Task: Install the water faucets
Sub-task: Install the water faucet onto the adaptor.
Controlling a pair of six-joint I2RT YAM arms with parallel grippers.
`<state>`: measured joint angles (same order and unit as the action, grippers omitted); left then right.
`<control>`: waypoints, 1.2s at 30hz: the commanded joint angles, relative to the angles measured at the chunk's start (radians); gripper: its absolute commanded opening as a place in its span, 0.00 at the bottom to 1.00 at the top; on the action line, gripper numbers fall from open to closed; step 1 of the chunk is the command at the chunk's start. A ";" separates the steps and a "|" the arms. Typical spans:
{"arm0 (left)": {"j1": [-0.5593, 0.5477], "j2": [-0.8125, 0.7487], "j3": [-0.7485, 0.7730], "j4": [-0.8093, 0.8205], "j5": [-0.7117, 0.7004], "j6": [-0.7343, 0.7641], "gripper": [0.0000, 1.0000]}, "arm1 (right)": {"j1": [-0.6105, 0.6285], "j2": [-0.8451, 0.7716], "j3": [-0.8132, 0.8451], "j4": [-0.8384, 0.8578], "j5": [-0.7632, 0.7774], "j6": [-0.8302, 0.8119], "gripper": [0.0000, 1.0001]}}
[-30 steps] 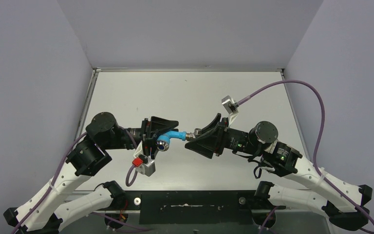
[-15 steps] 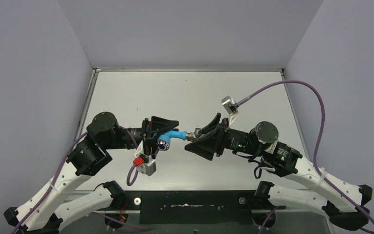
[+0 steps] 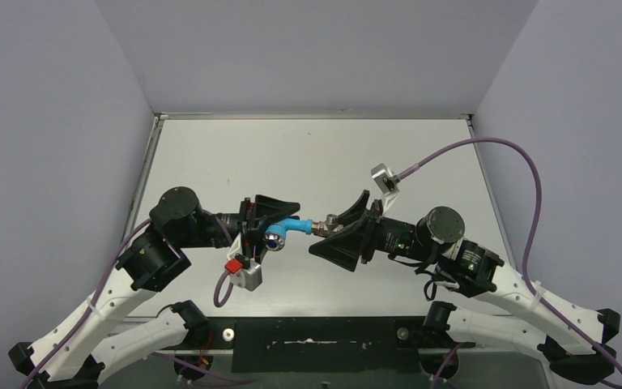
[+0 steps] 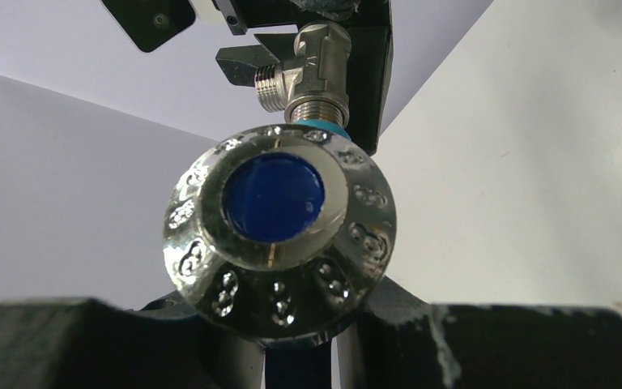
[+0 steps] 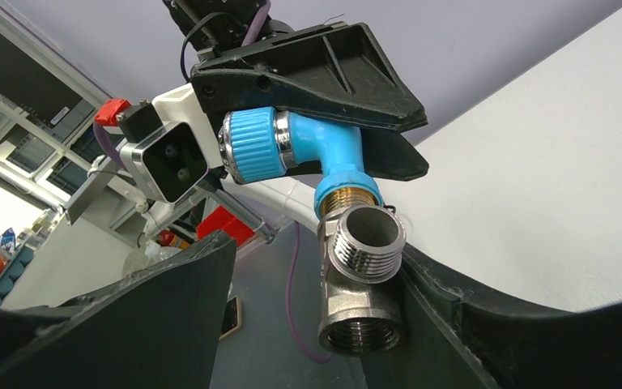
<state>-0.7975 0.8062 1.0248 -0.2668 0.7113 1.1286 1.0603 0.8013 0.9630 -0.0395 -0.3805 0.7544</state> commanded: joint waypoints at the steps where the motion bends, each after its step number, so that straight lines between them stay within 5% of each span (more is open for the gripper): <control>1: 0.004 0.000 0.002 0.069 -0.014 -0.026 0.00 | 0.016 -0.036 0.005 0.128 -0.004 0.020 0.63; 36: 0.004 -0.019 -0.009 0.142 0.017 -0.079 0.00 | -0.007 -0.089 -0.099 0.106 0.052 0.016 0.67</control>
<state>-0.7967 0.8051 1.0050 -0.2256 0.7227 1.0676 1.0595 0.7361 0.8757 0.0101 -0.3450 0.7742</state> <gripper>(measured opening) 0.272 0.667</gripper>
